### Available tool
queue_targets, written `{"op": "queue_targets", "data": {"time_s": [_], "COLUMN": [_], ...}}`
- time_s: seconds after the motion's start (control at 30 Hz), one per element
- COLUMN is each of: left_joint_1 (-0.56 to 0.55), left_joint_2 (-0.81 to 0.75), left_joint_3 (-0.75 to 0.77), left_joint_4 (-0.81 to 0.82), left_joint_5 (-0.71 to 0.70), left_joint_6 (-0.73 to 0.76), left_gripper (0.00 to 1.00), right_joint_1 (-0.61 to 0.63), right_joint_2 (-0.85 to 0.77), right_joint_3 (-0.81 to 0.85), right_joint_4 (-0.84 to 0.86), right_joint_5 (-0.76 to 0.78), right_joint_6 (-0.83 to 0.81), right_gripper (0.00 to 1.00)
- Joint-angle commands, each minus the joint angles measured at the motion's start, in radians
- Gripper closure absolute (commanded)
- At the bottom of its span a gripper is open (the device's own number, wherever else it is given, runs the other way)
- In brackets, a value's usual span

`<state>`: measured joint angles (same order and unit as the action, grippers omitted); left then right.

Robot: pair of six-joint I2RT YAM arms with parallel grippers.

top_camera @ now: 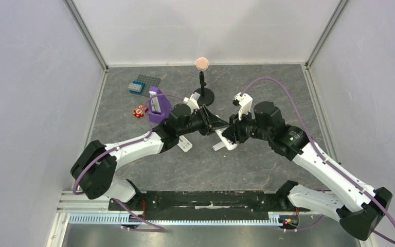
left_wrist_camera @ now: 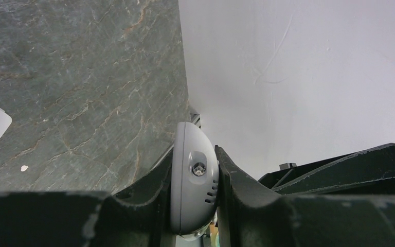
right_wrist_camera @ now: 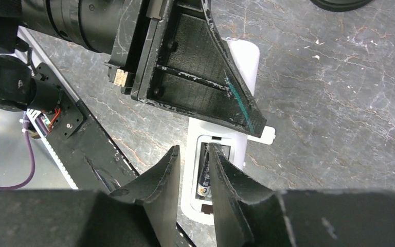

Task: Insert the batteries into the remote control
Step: Load the battery into the remote control.

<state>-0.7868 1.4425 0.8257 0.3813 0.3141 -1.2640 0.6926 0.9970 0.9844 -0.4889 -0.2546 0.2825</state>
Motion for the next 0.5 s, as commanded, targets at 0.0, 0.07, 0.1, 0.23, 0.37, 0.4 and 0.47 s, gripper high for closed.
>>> {"op": "queue_targets", "data": {"time_s": [0.0, 0.07, 0.1, 0.23, 0.37, 0.4, 0.47], "left_joint_1": [0.0, -0.001, 0.0, 0.0, -0.001, 0.0, 0.0], "left_joint_2": [-0.027, -0.026, -0.026, -0.027, -0.026, -0.027, -0.03], "left_joint_3": [0.042, 0.044, 0.044, 0.047, 0.05, 0.05, 0.051], "left_joint_4": [0.034, 0.034, 0.034, 0.034, 0.035, 0.034, 0.032], "left_joint_5": [-0.003, -0.001, -0.001, 0.002, 0.006, 0.006, 0.006], "left_joint_6": [0.034, 0.035, 0.035, 0.036, 0.039, 0.039, 0.044], "left_gripper": [0.98, 0.98, 0.98, 0.98, 0.98, 0.98, 0.98], "right_joint_1": [0.009, 0.014, 0.016, 0.019, 0.025, 0.025, 0.026], "right_joint_2": [0.008, 0.014, 0.016, 0.019, 0.031, 0.035, 0.037], "right_joint_3": [-0.008, -0.008, -0.007, -0.015, -0.018, -0.018, -0.018], "right_joint_4": [-0.015, -0.023, -0.026, -0.026, -0.025, -0.025, -0.024], "right_joint_5": [0.061, 0.072, 0.078, 0.096, 0.1, 0.102, 0.105], "right_joint_6": [-0.02, -0.022, -0.022, -0.028, -0.031, -0.03, -0.028], "right_gripper": [0.71, 0.72, 0.72, 0.72, 0.76, 0.78, 0.86]}}
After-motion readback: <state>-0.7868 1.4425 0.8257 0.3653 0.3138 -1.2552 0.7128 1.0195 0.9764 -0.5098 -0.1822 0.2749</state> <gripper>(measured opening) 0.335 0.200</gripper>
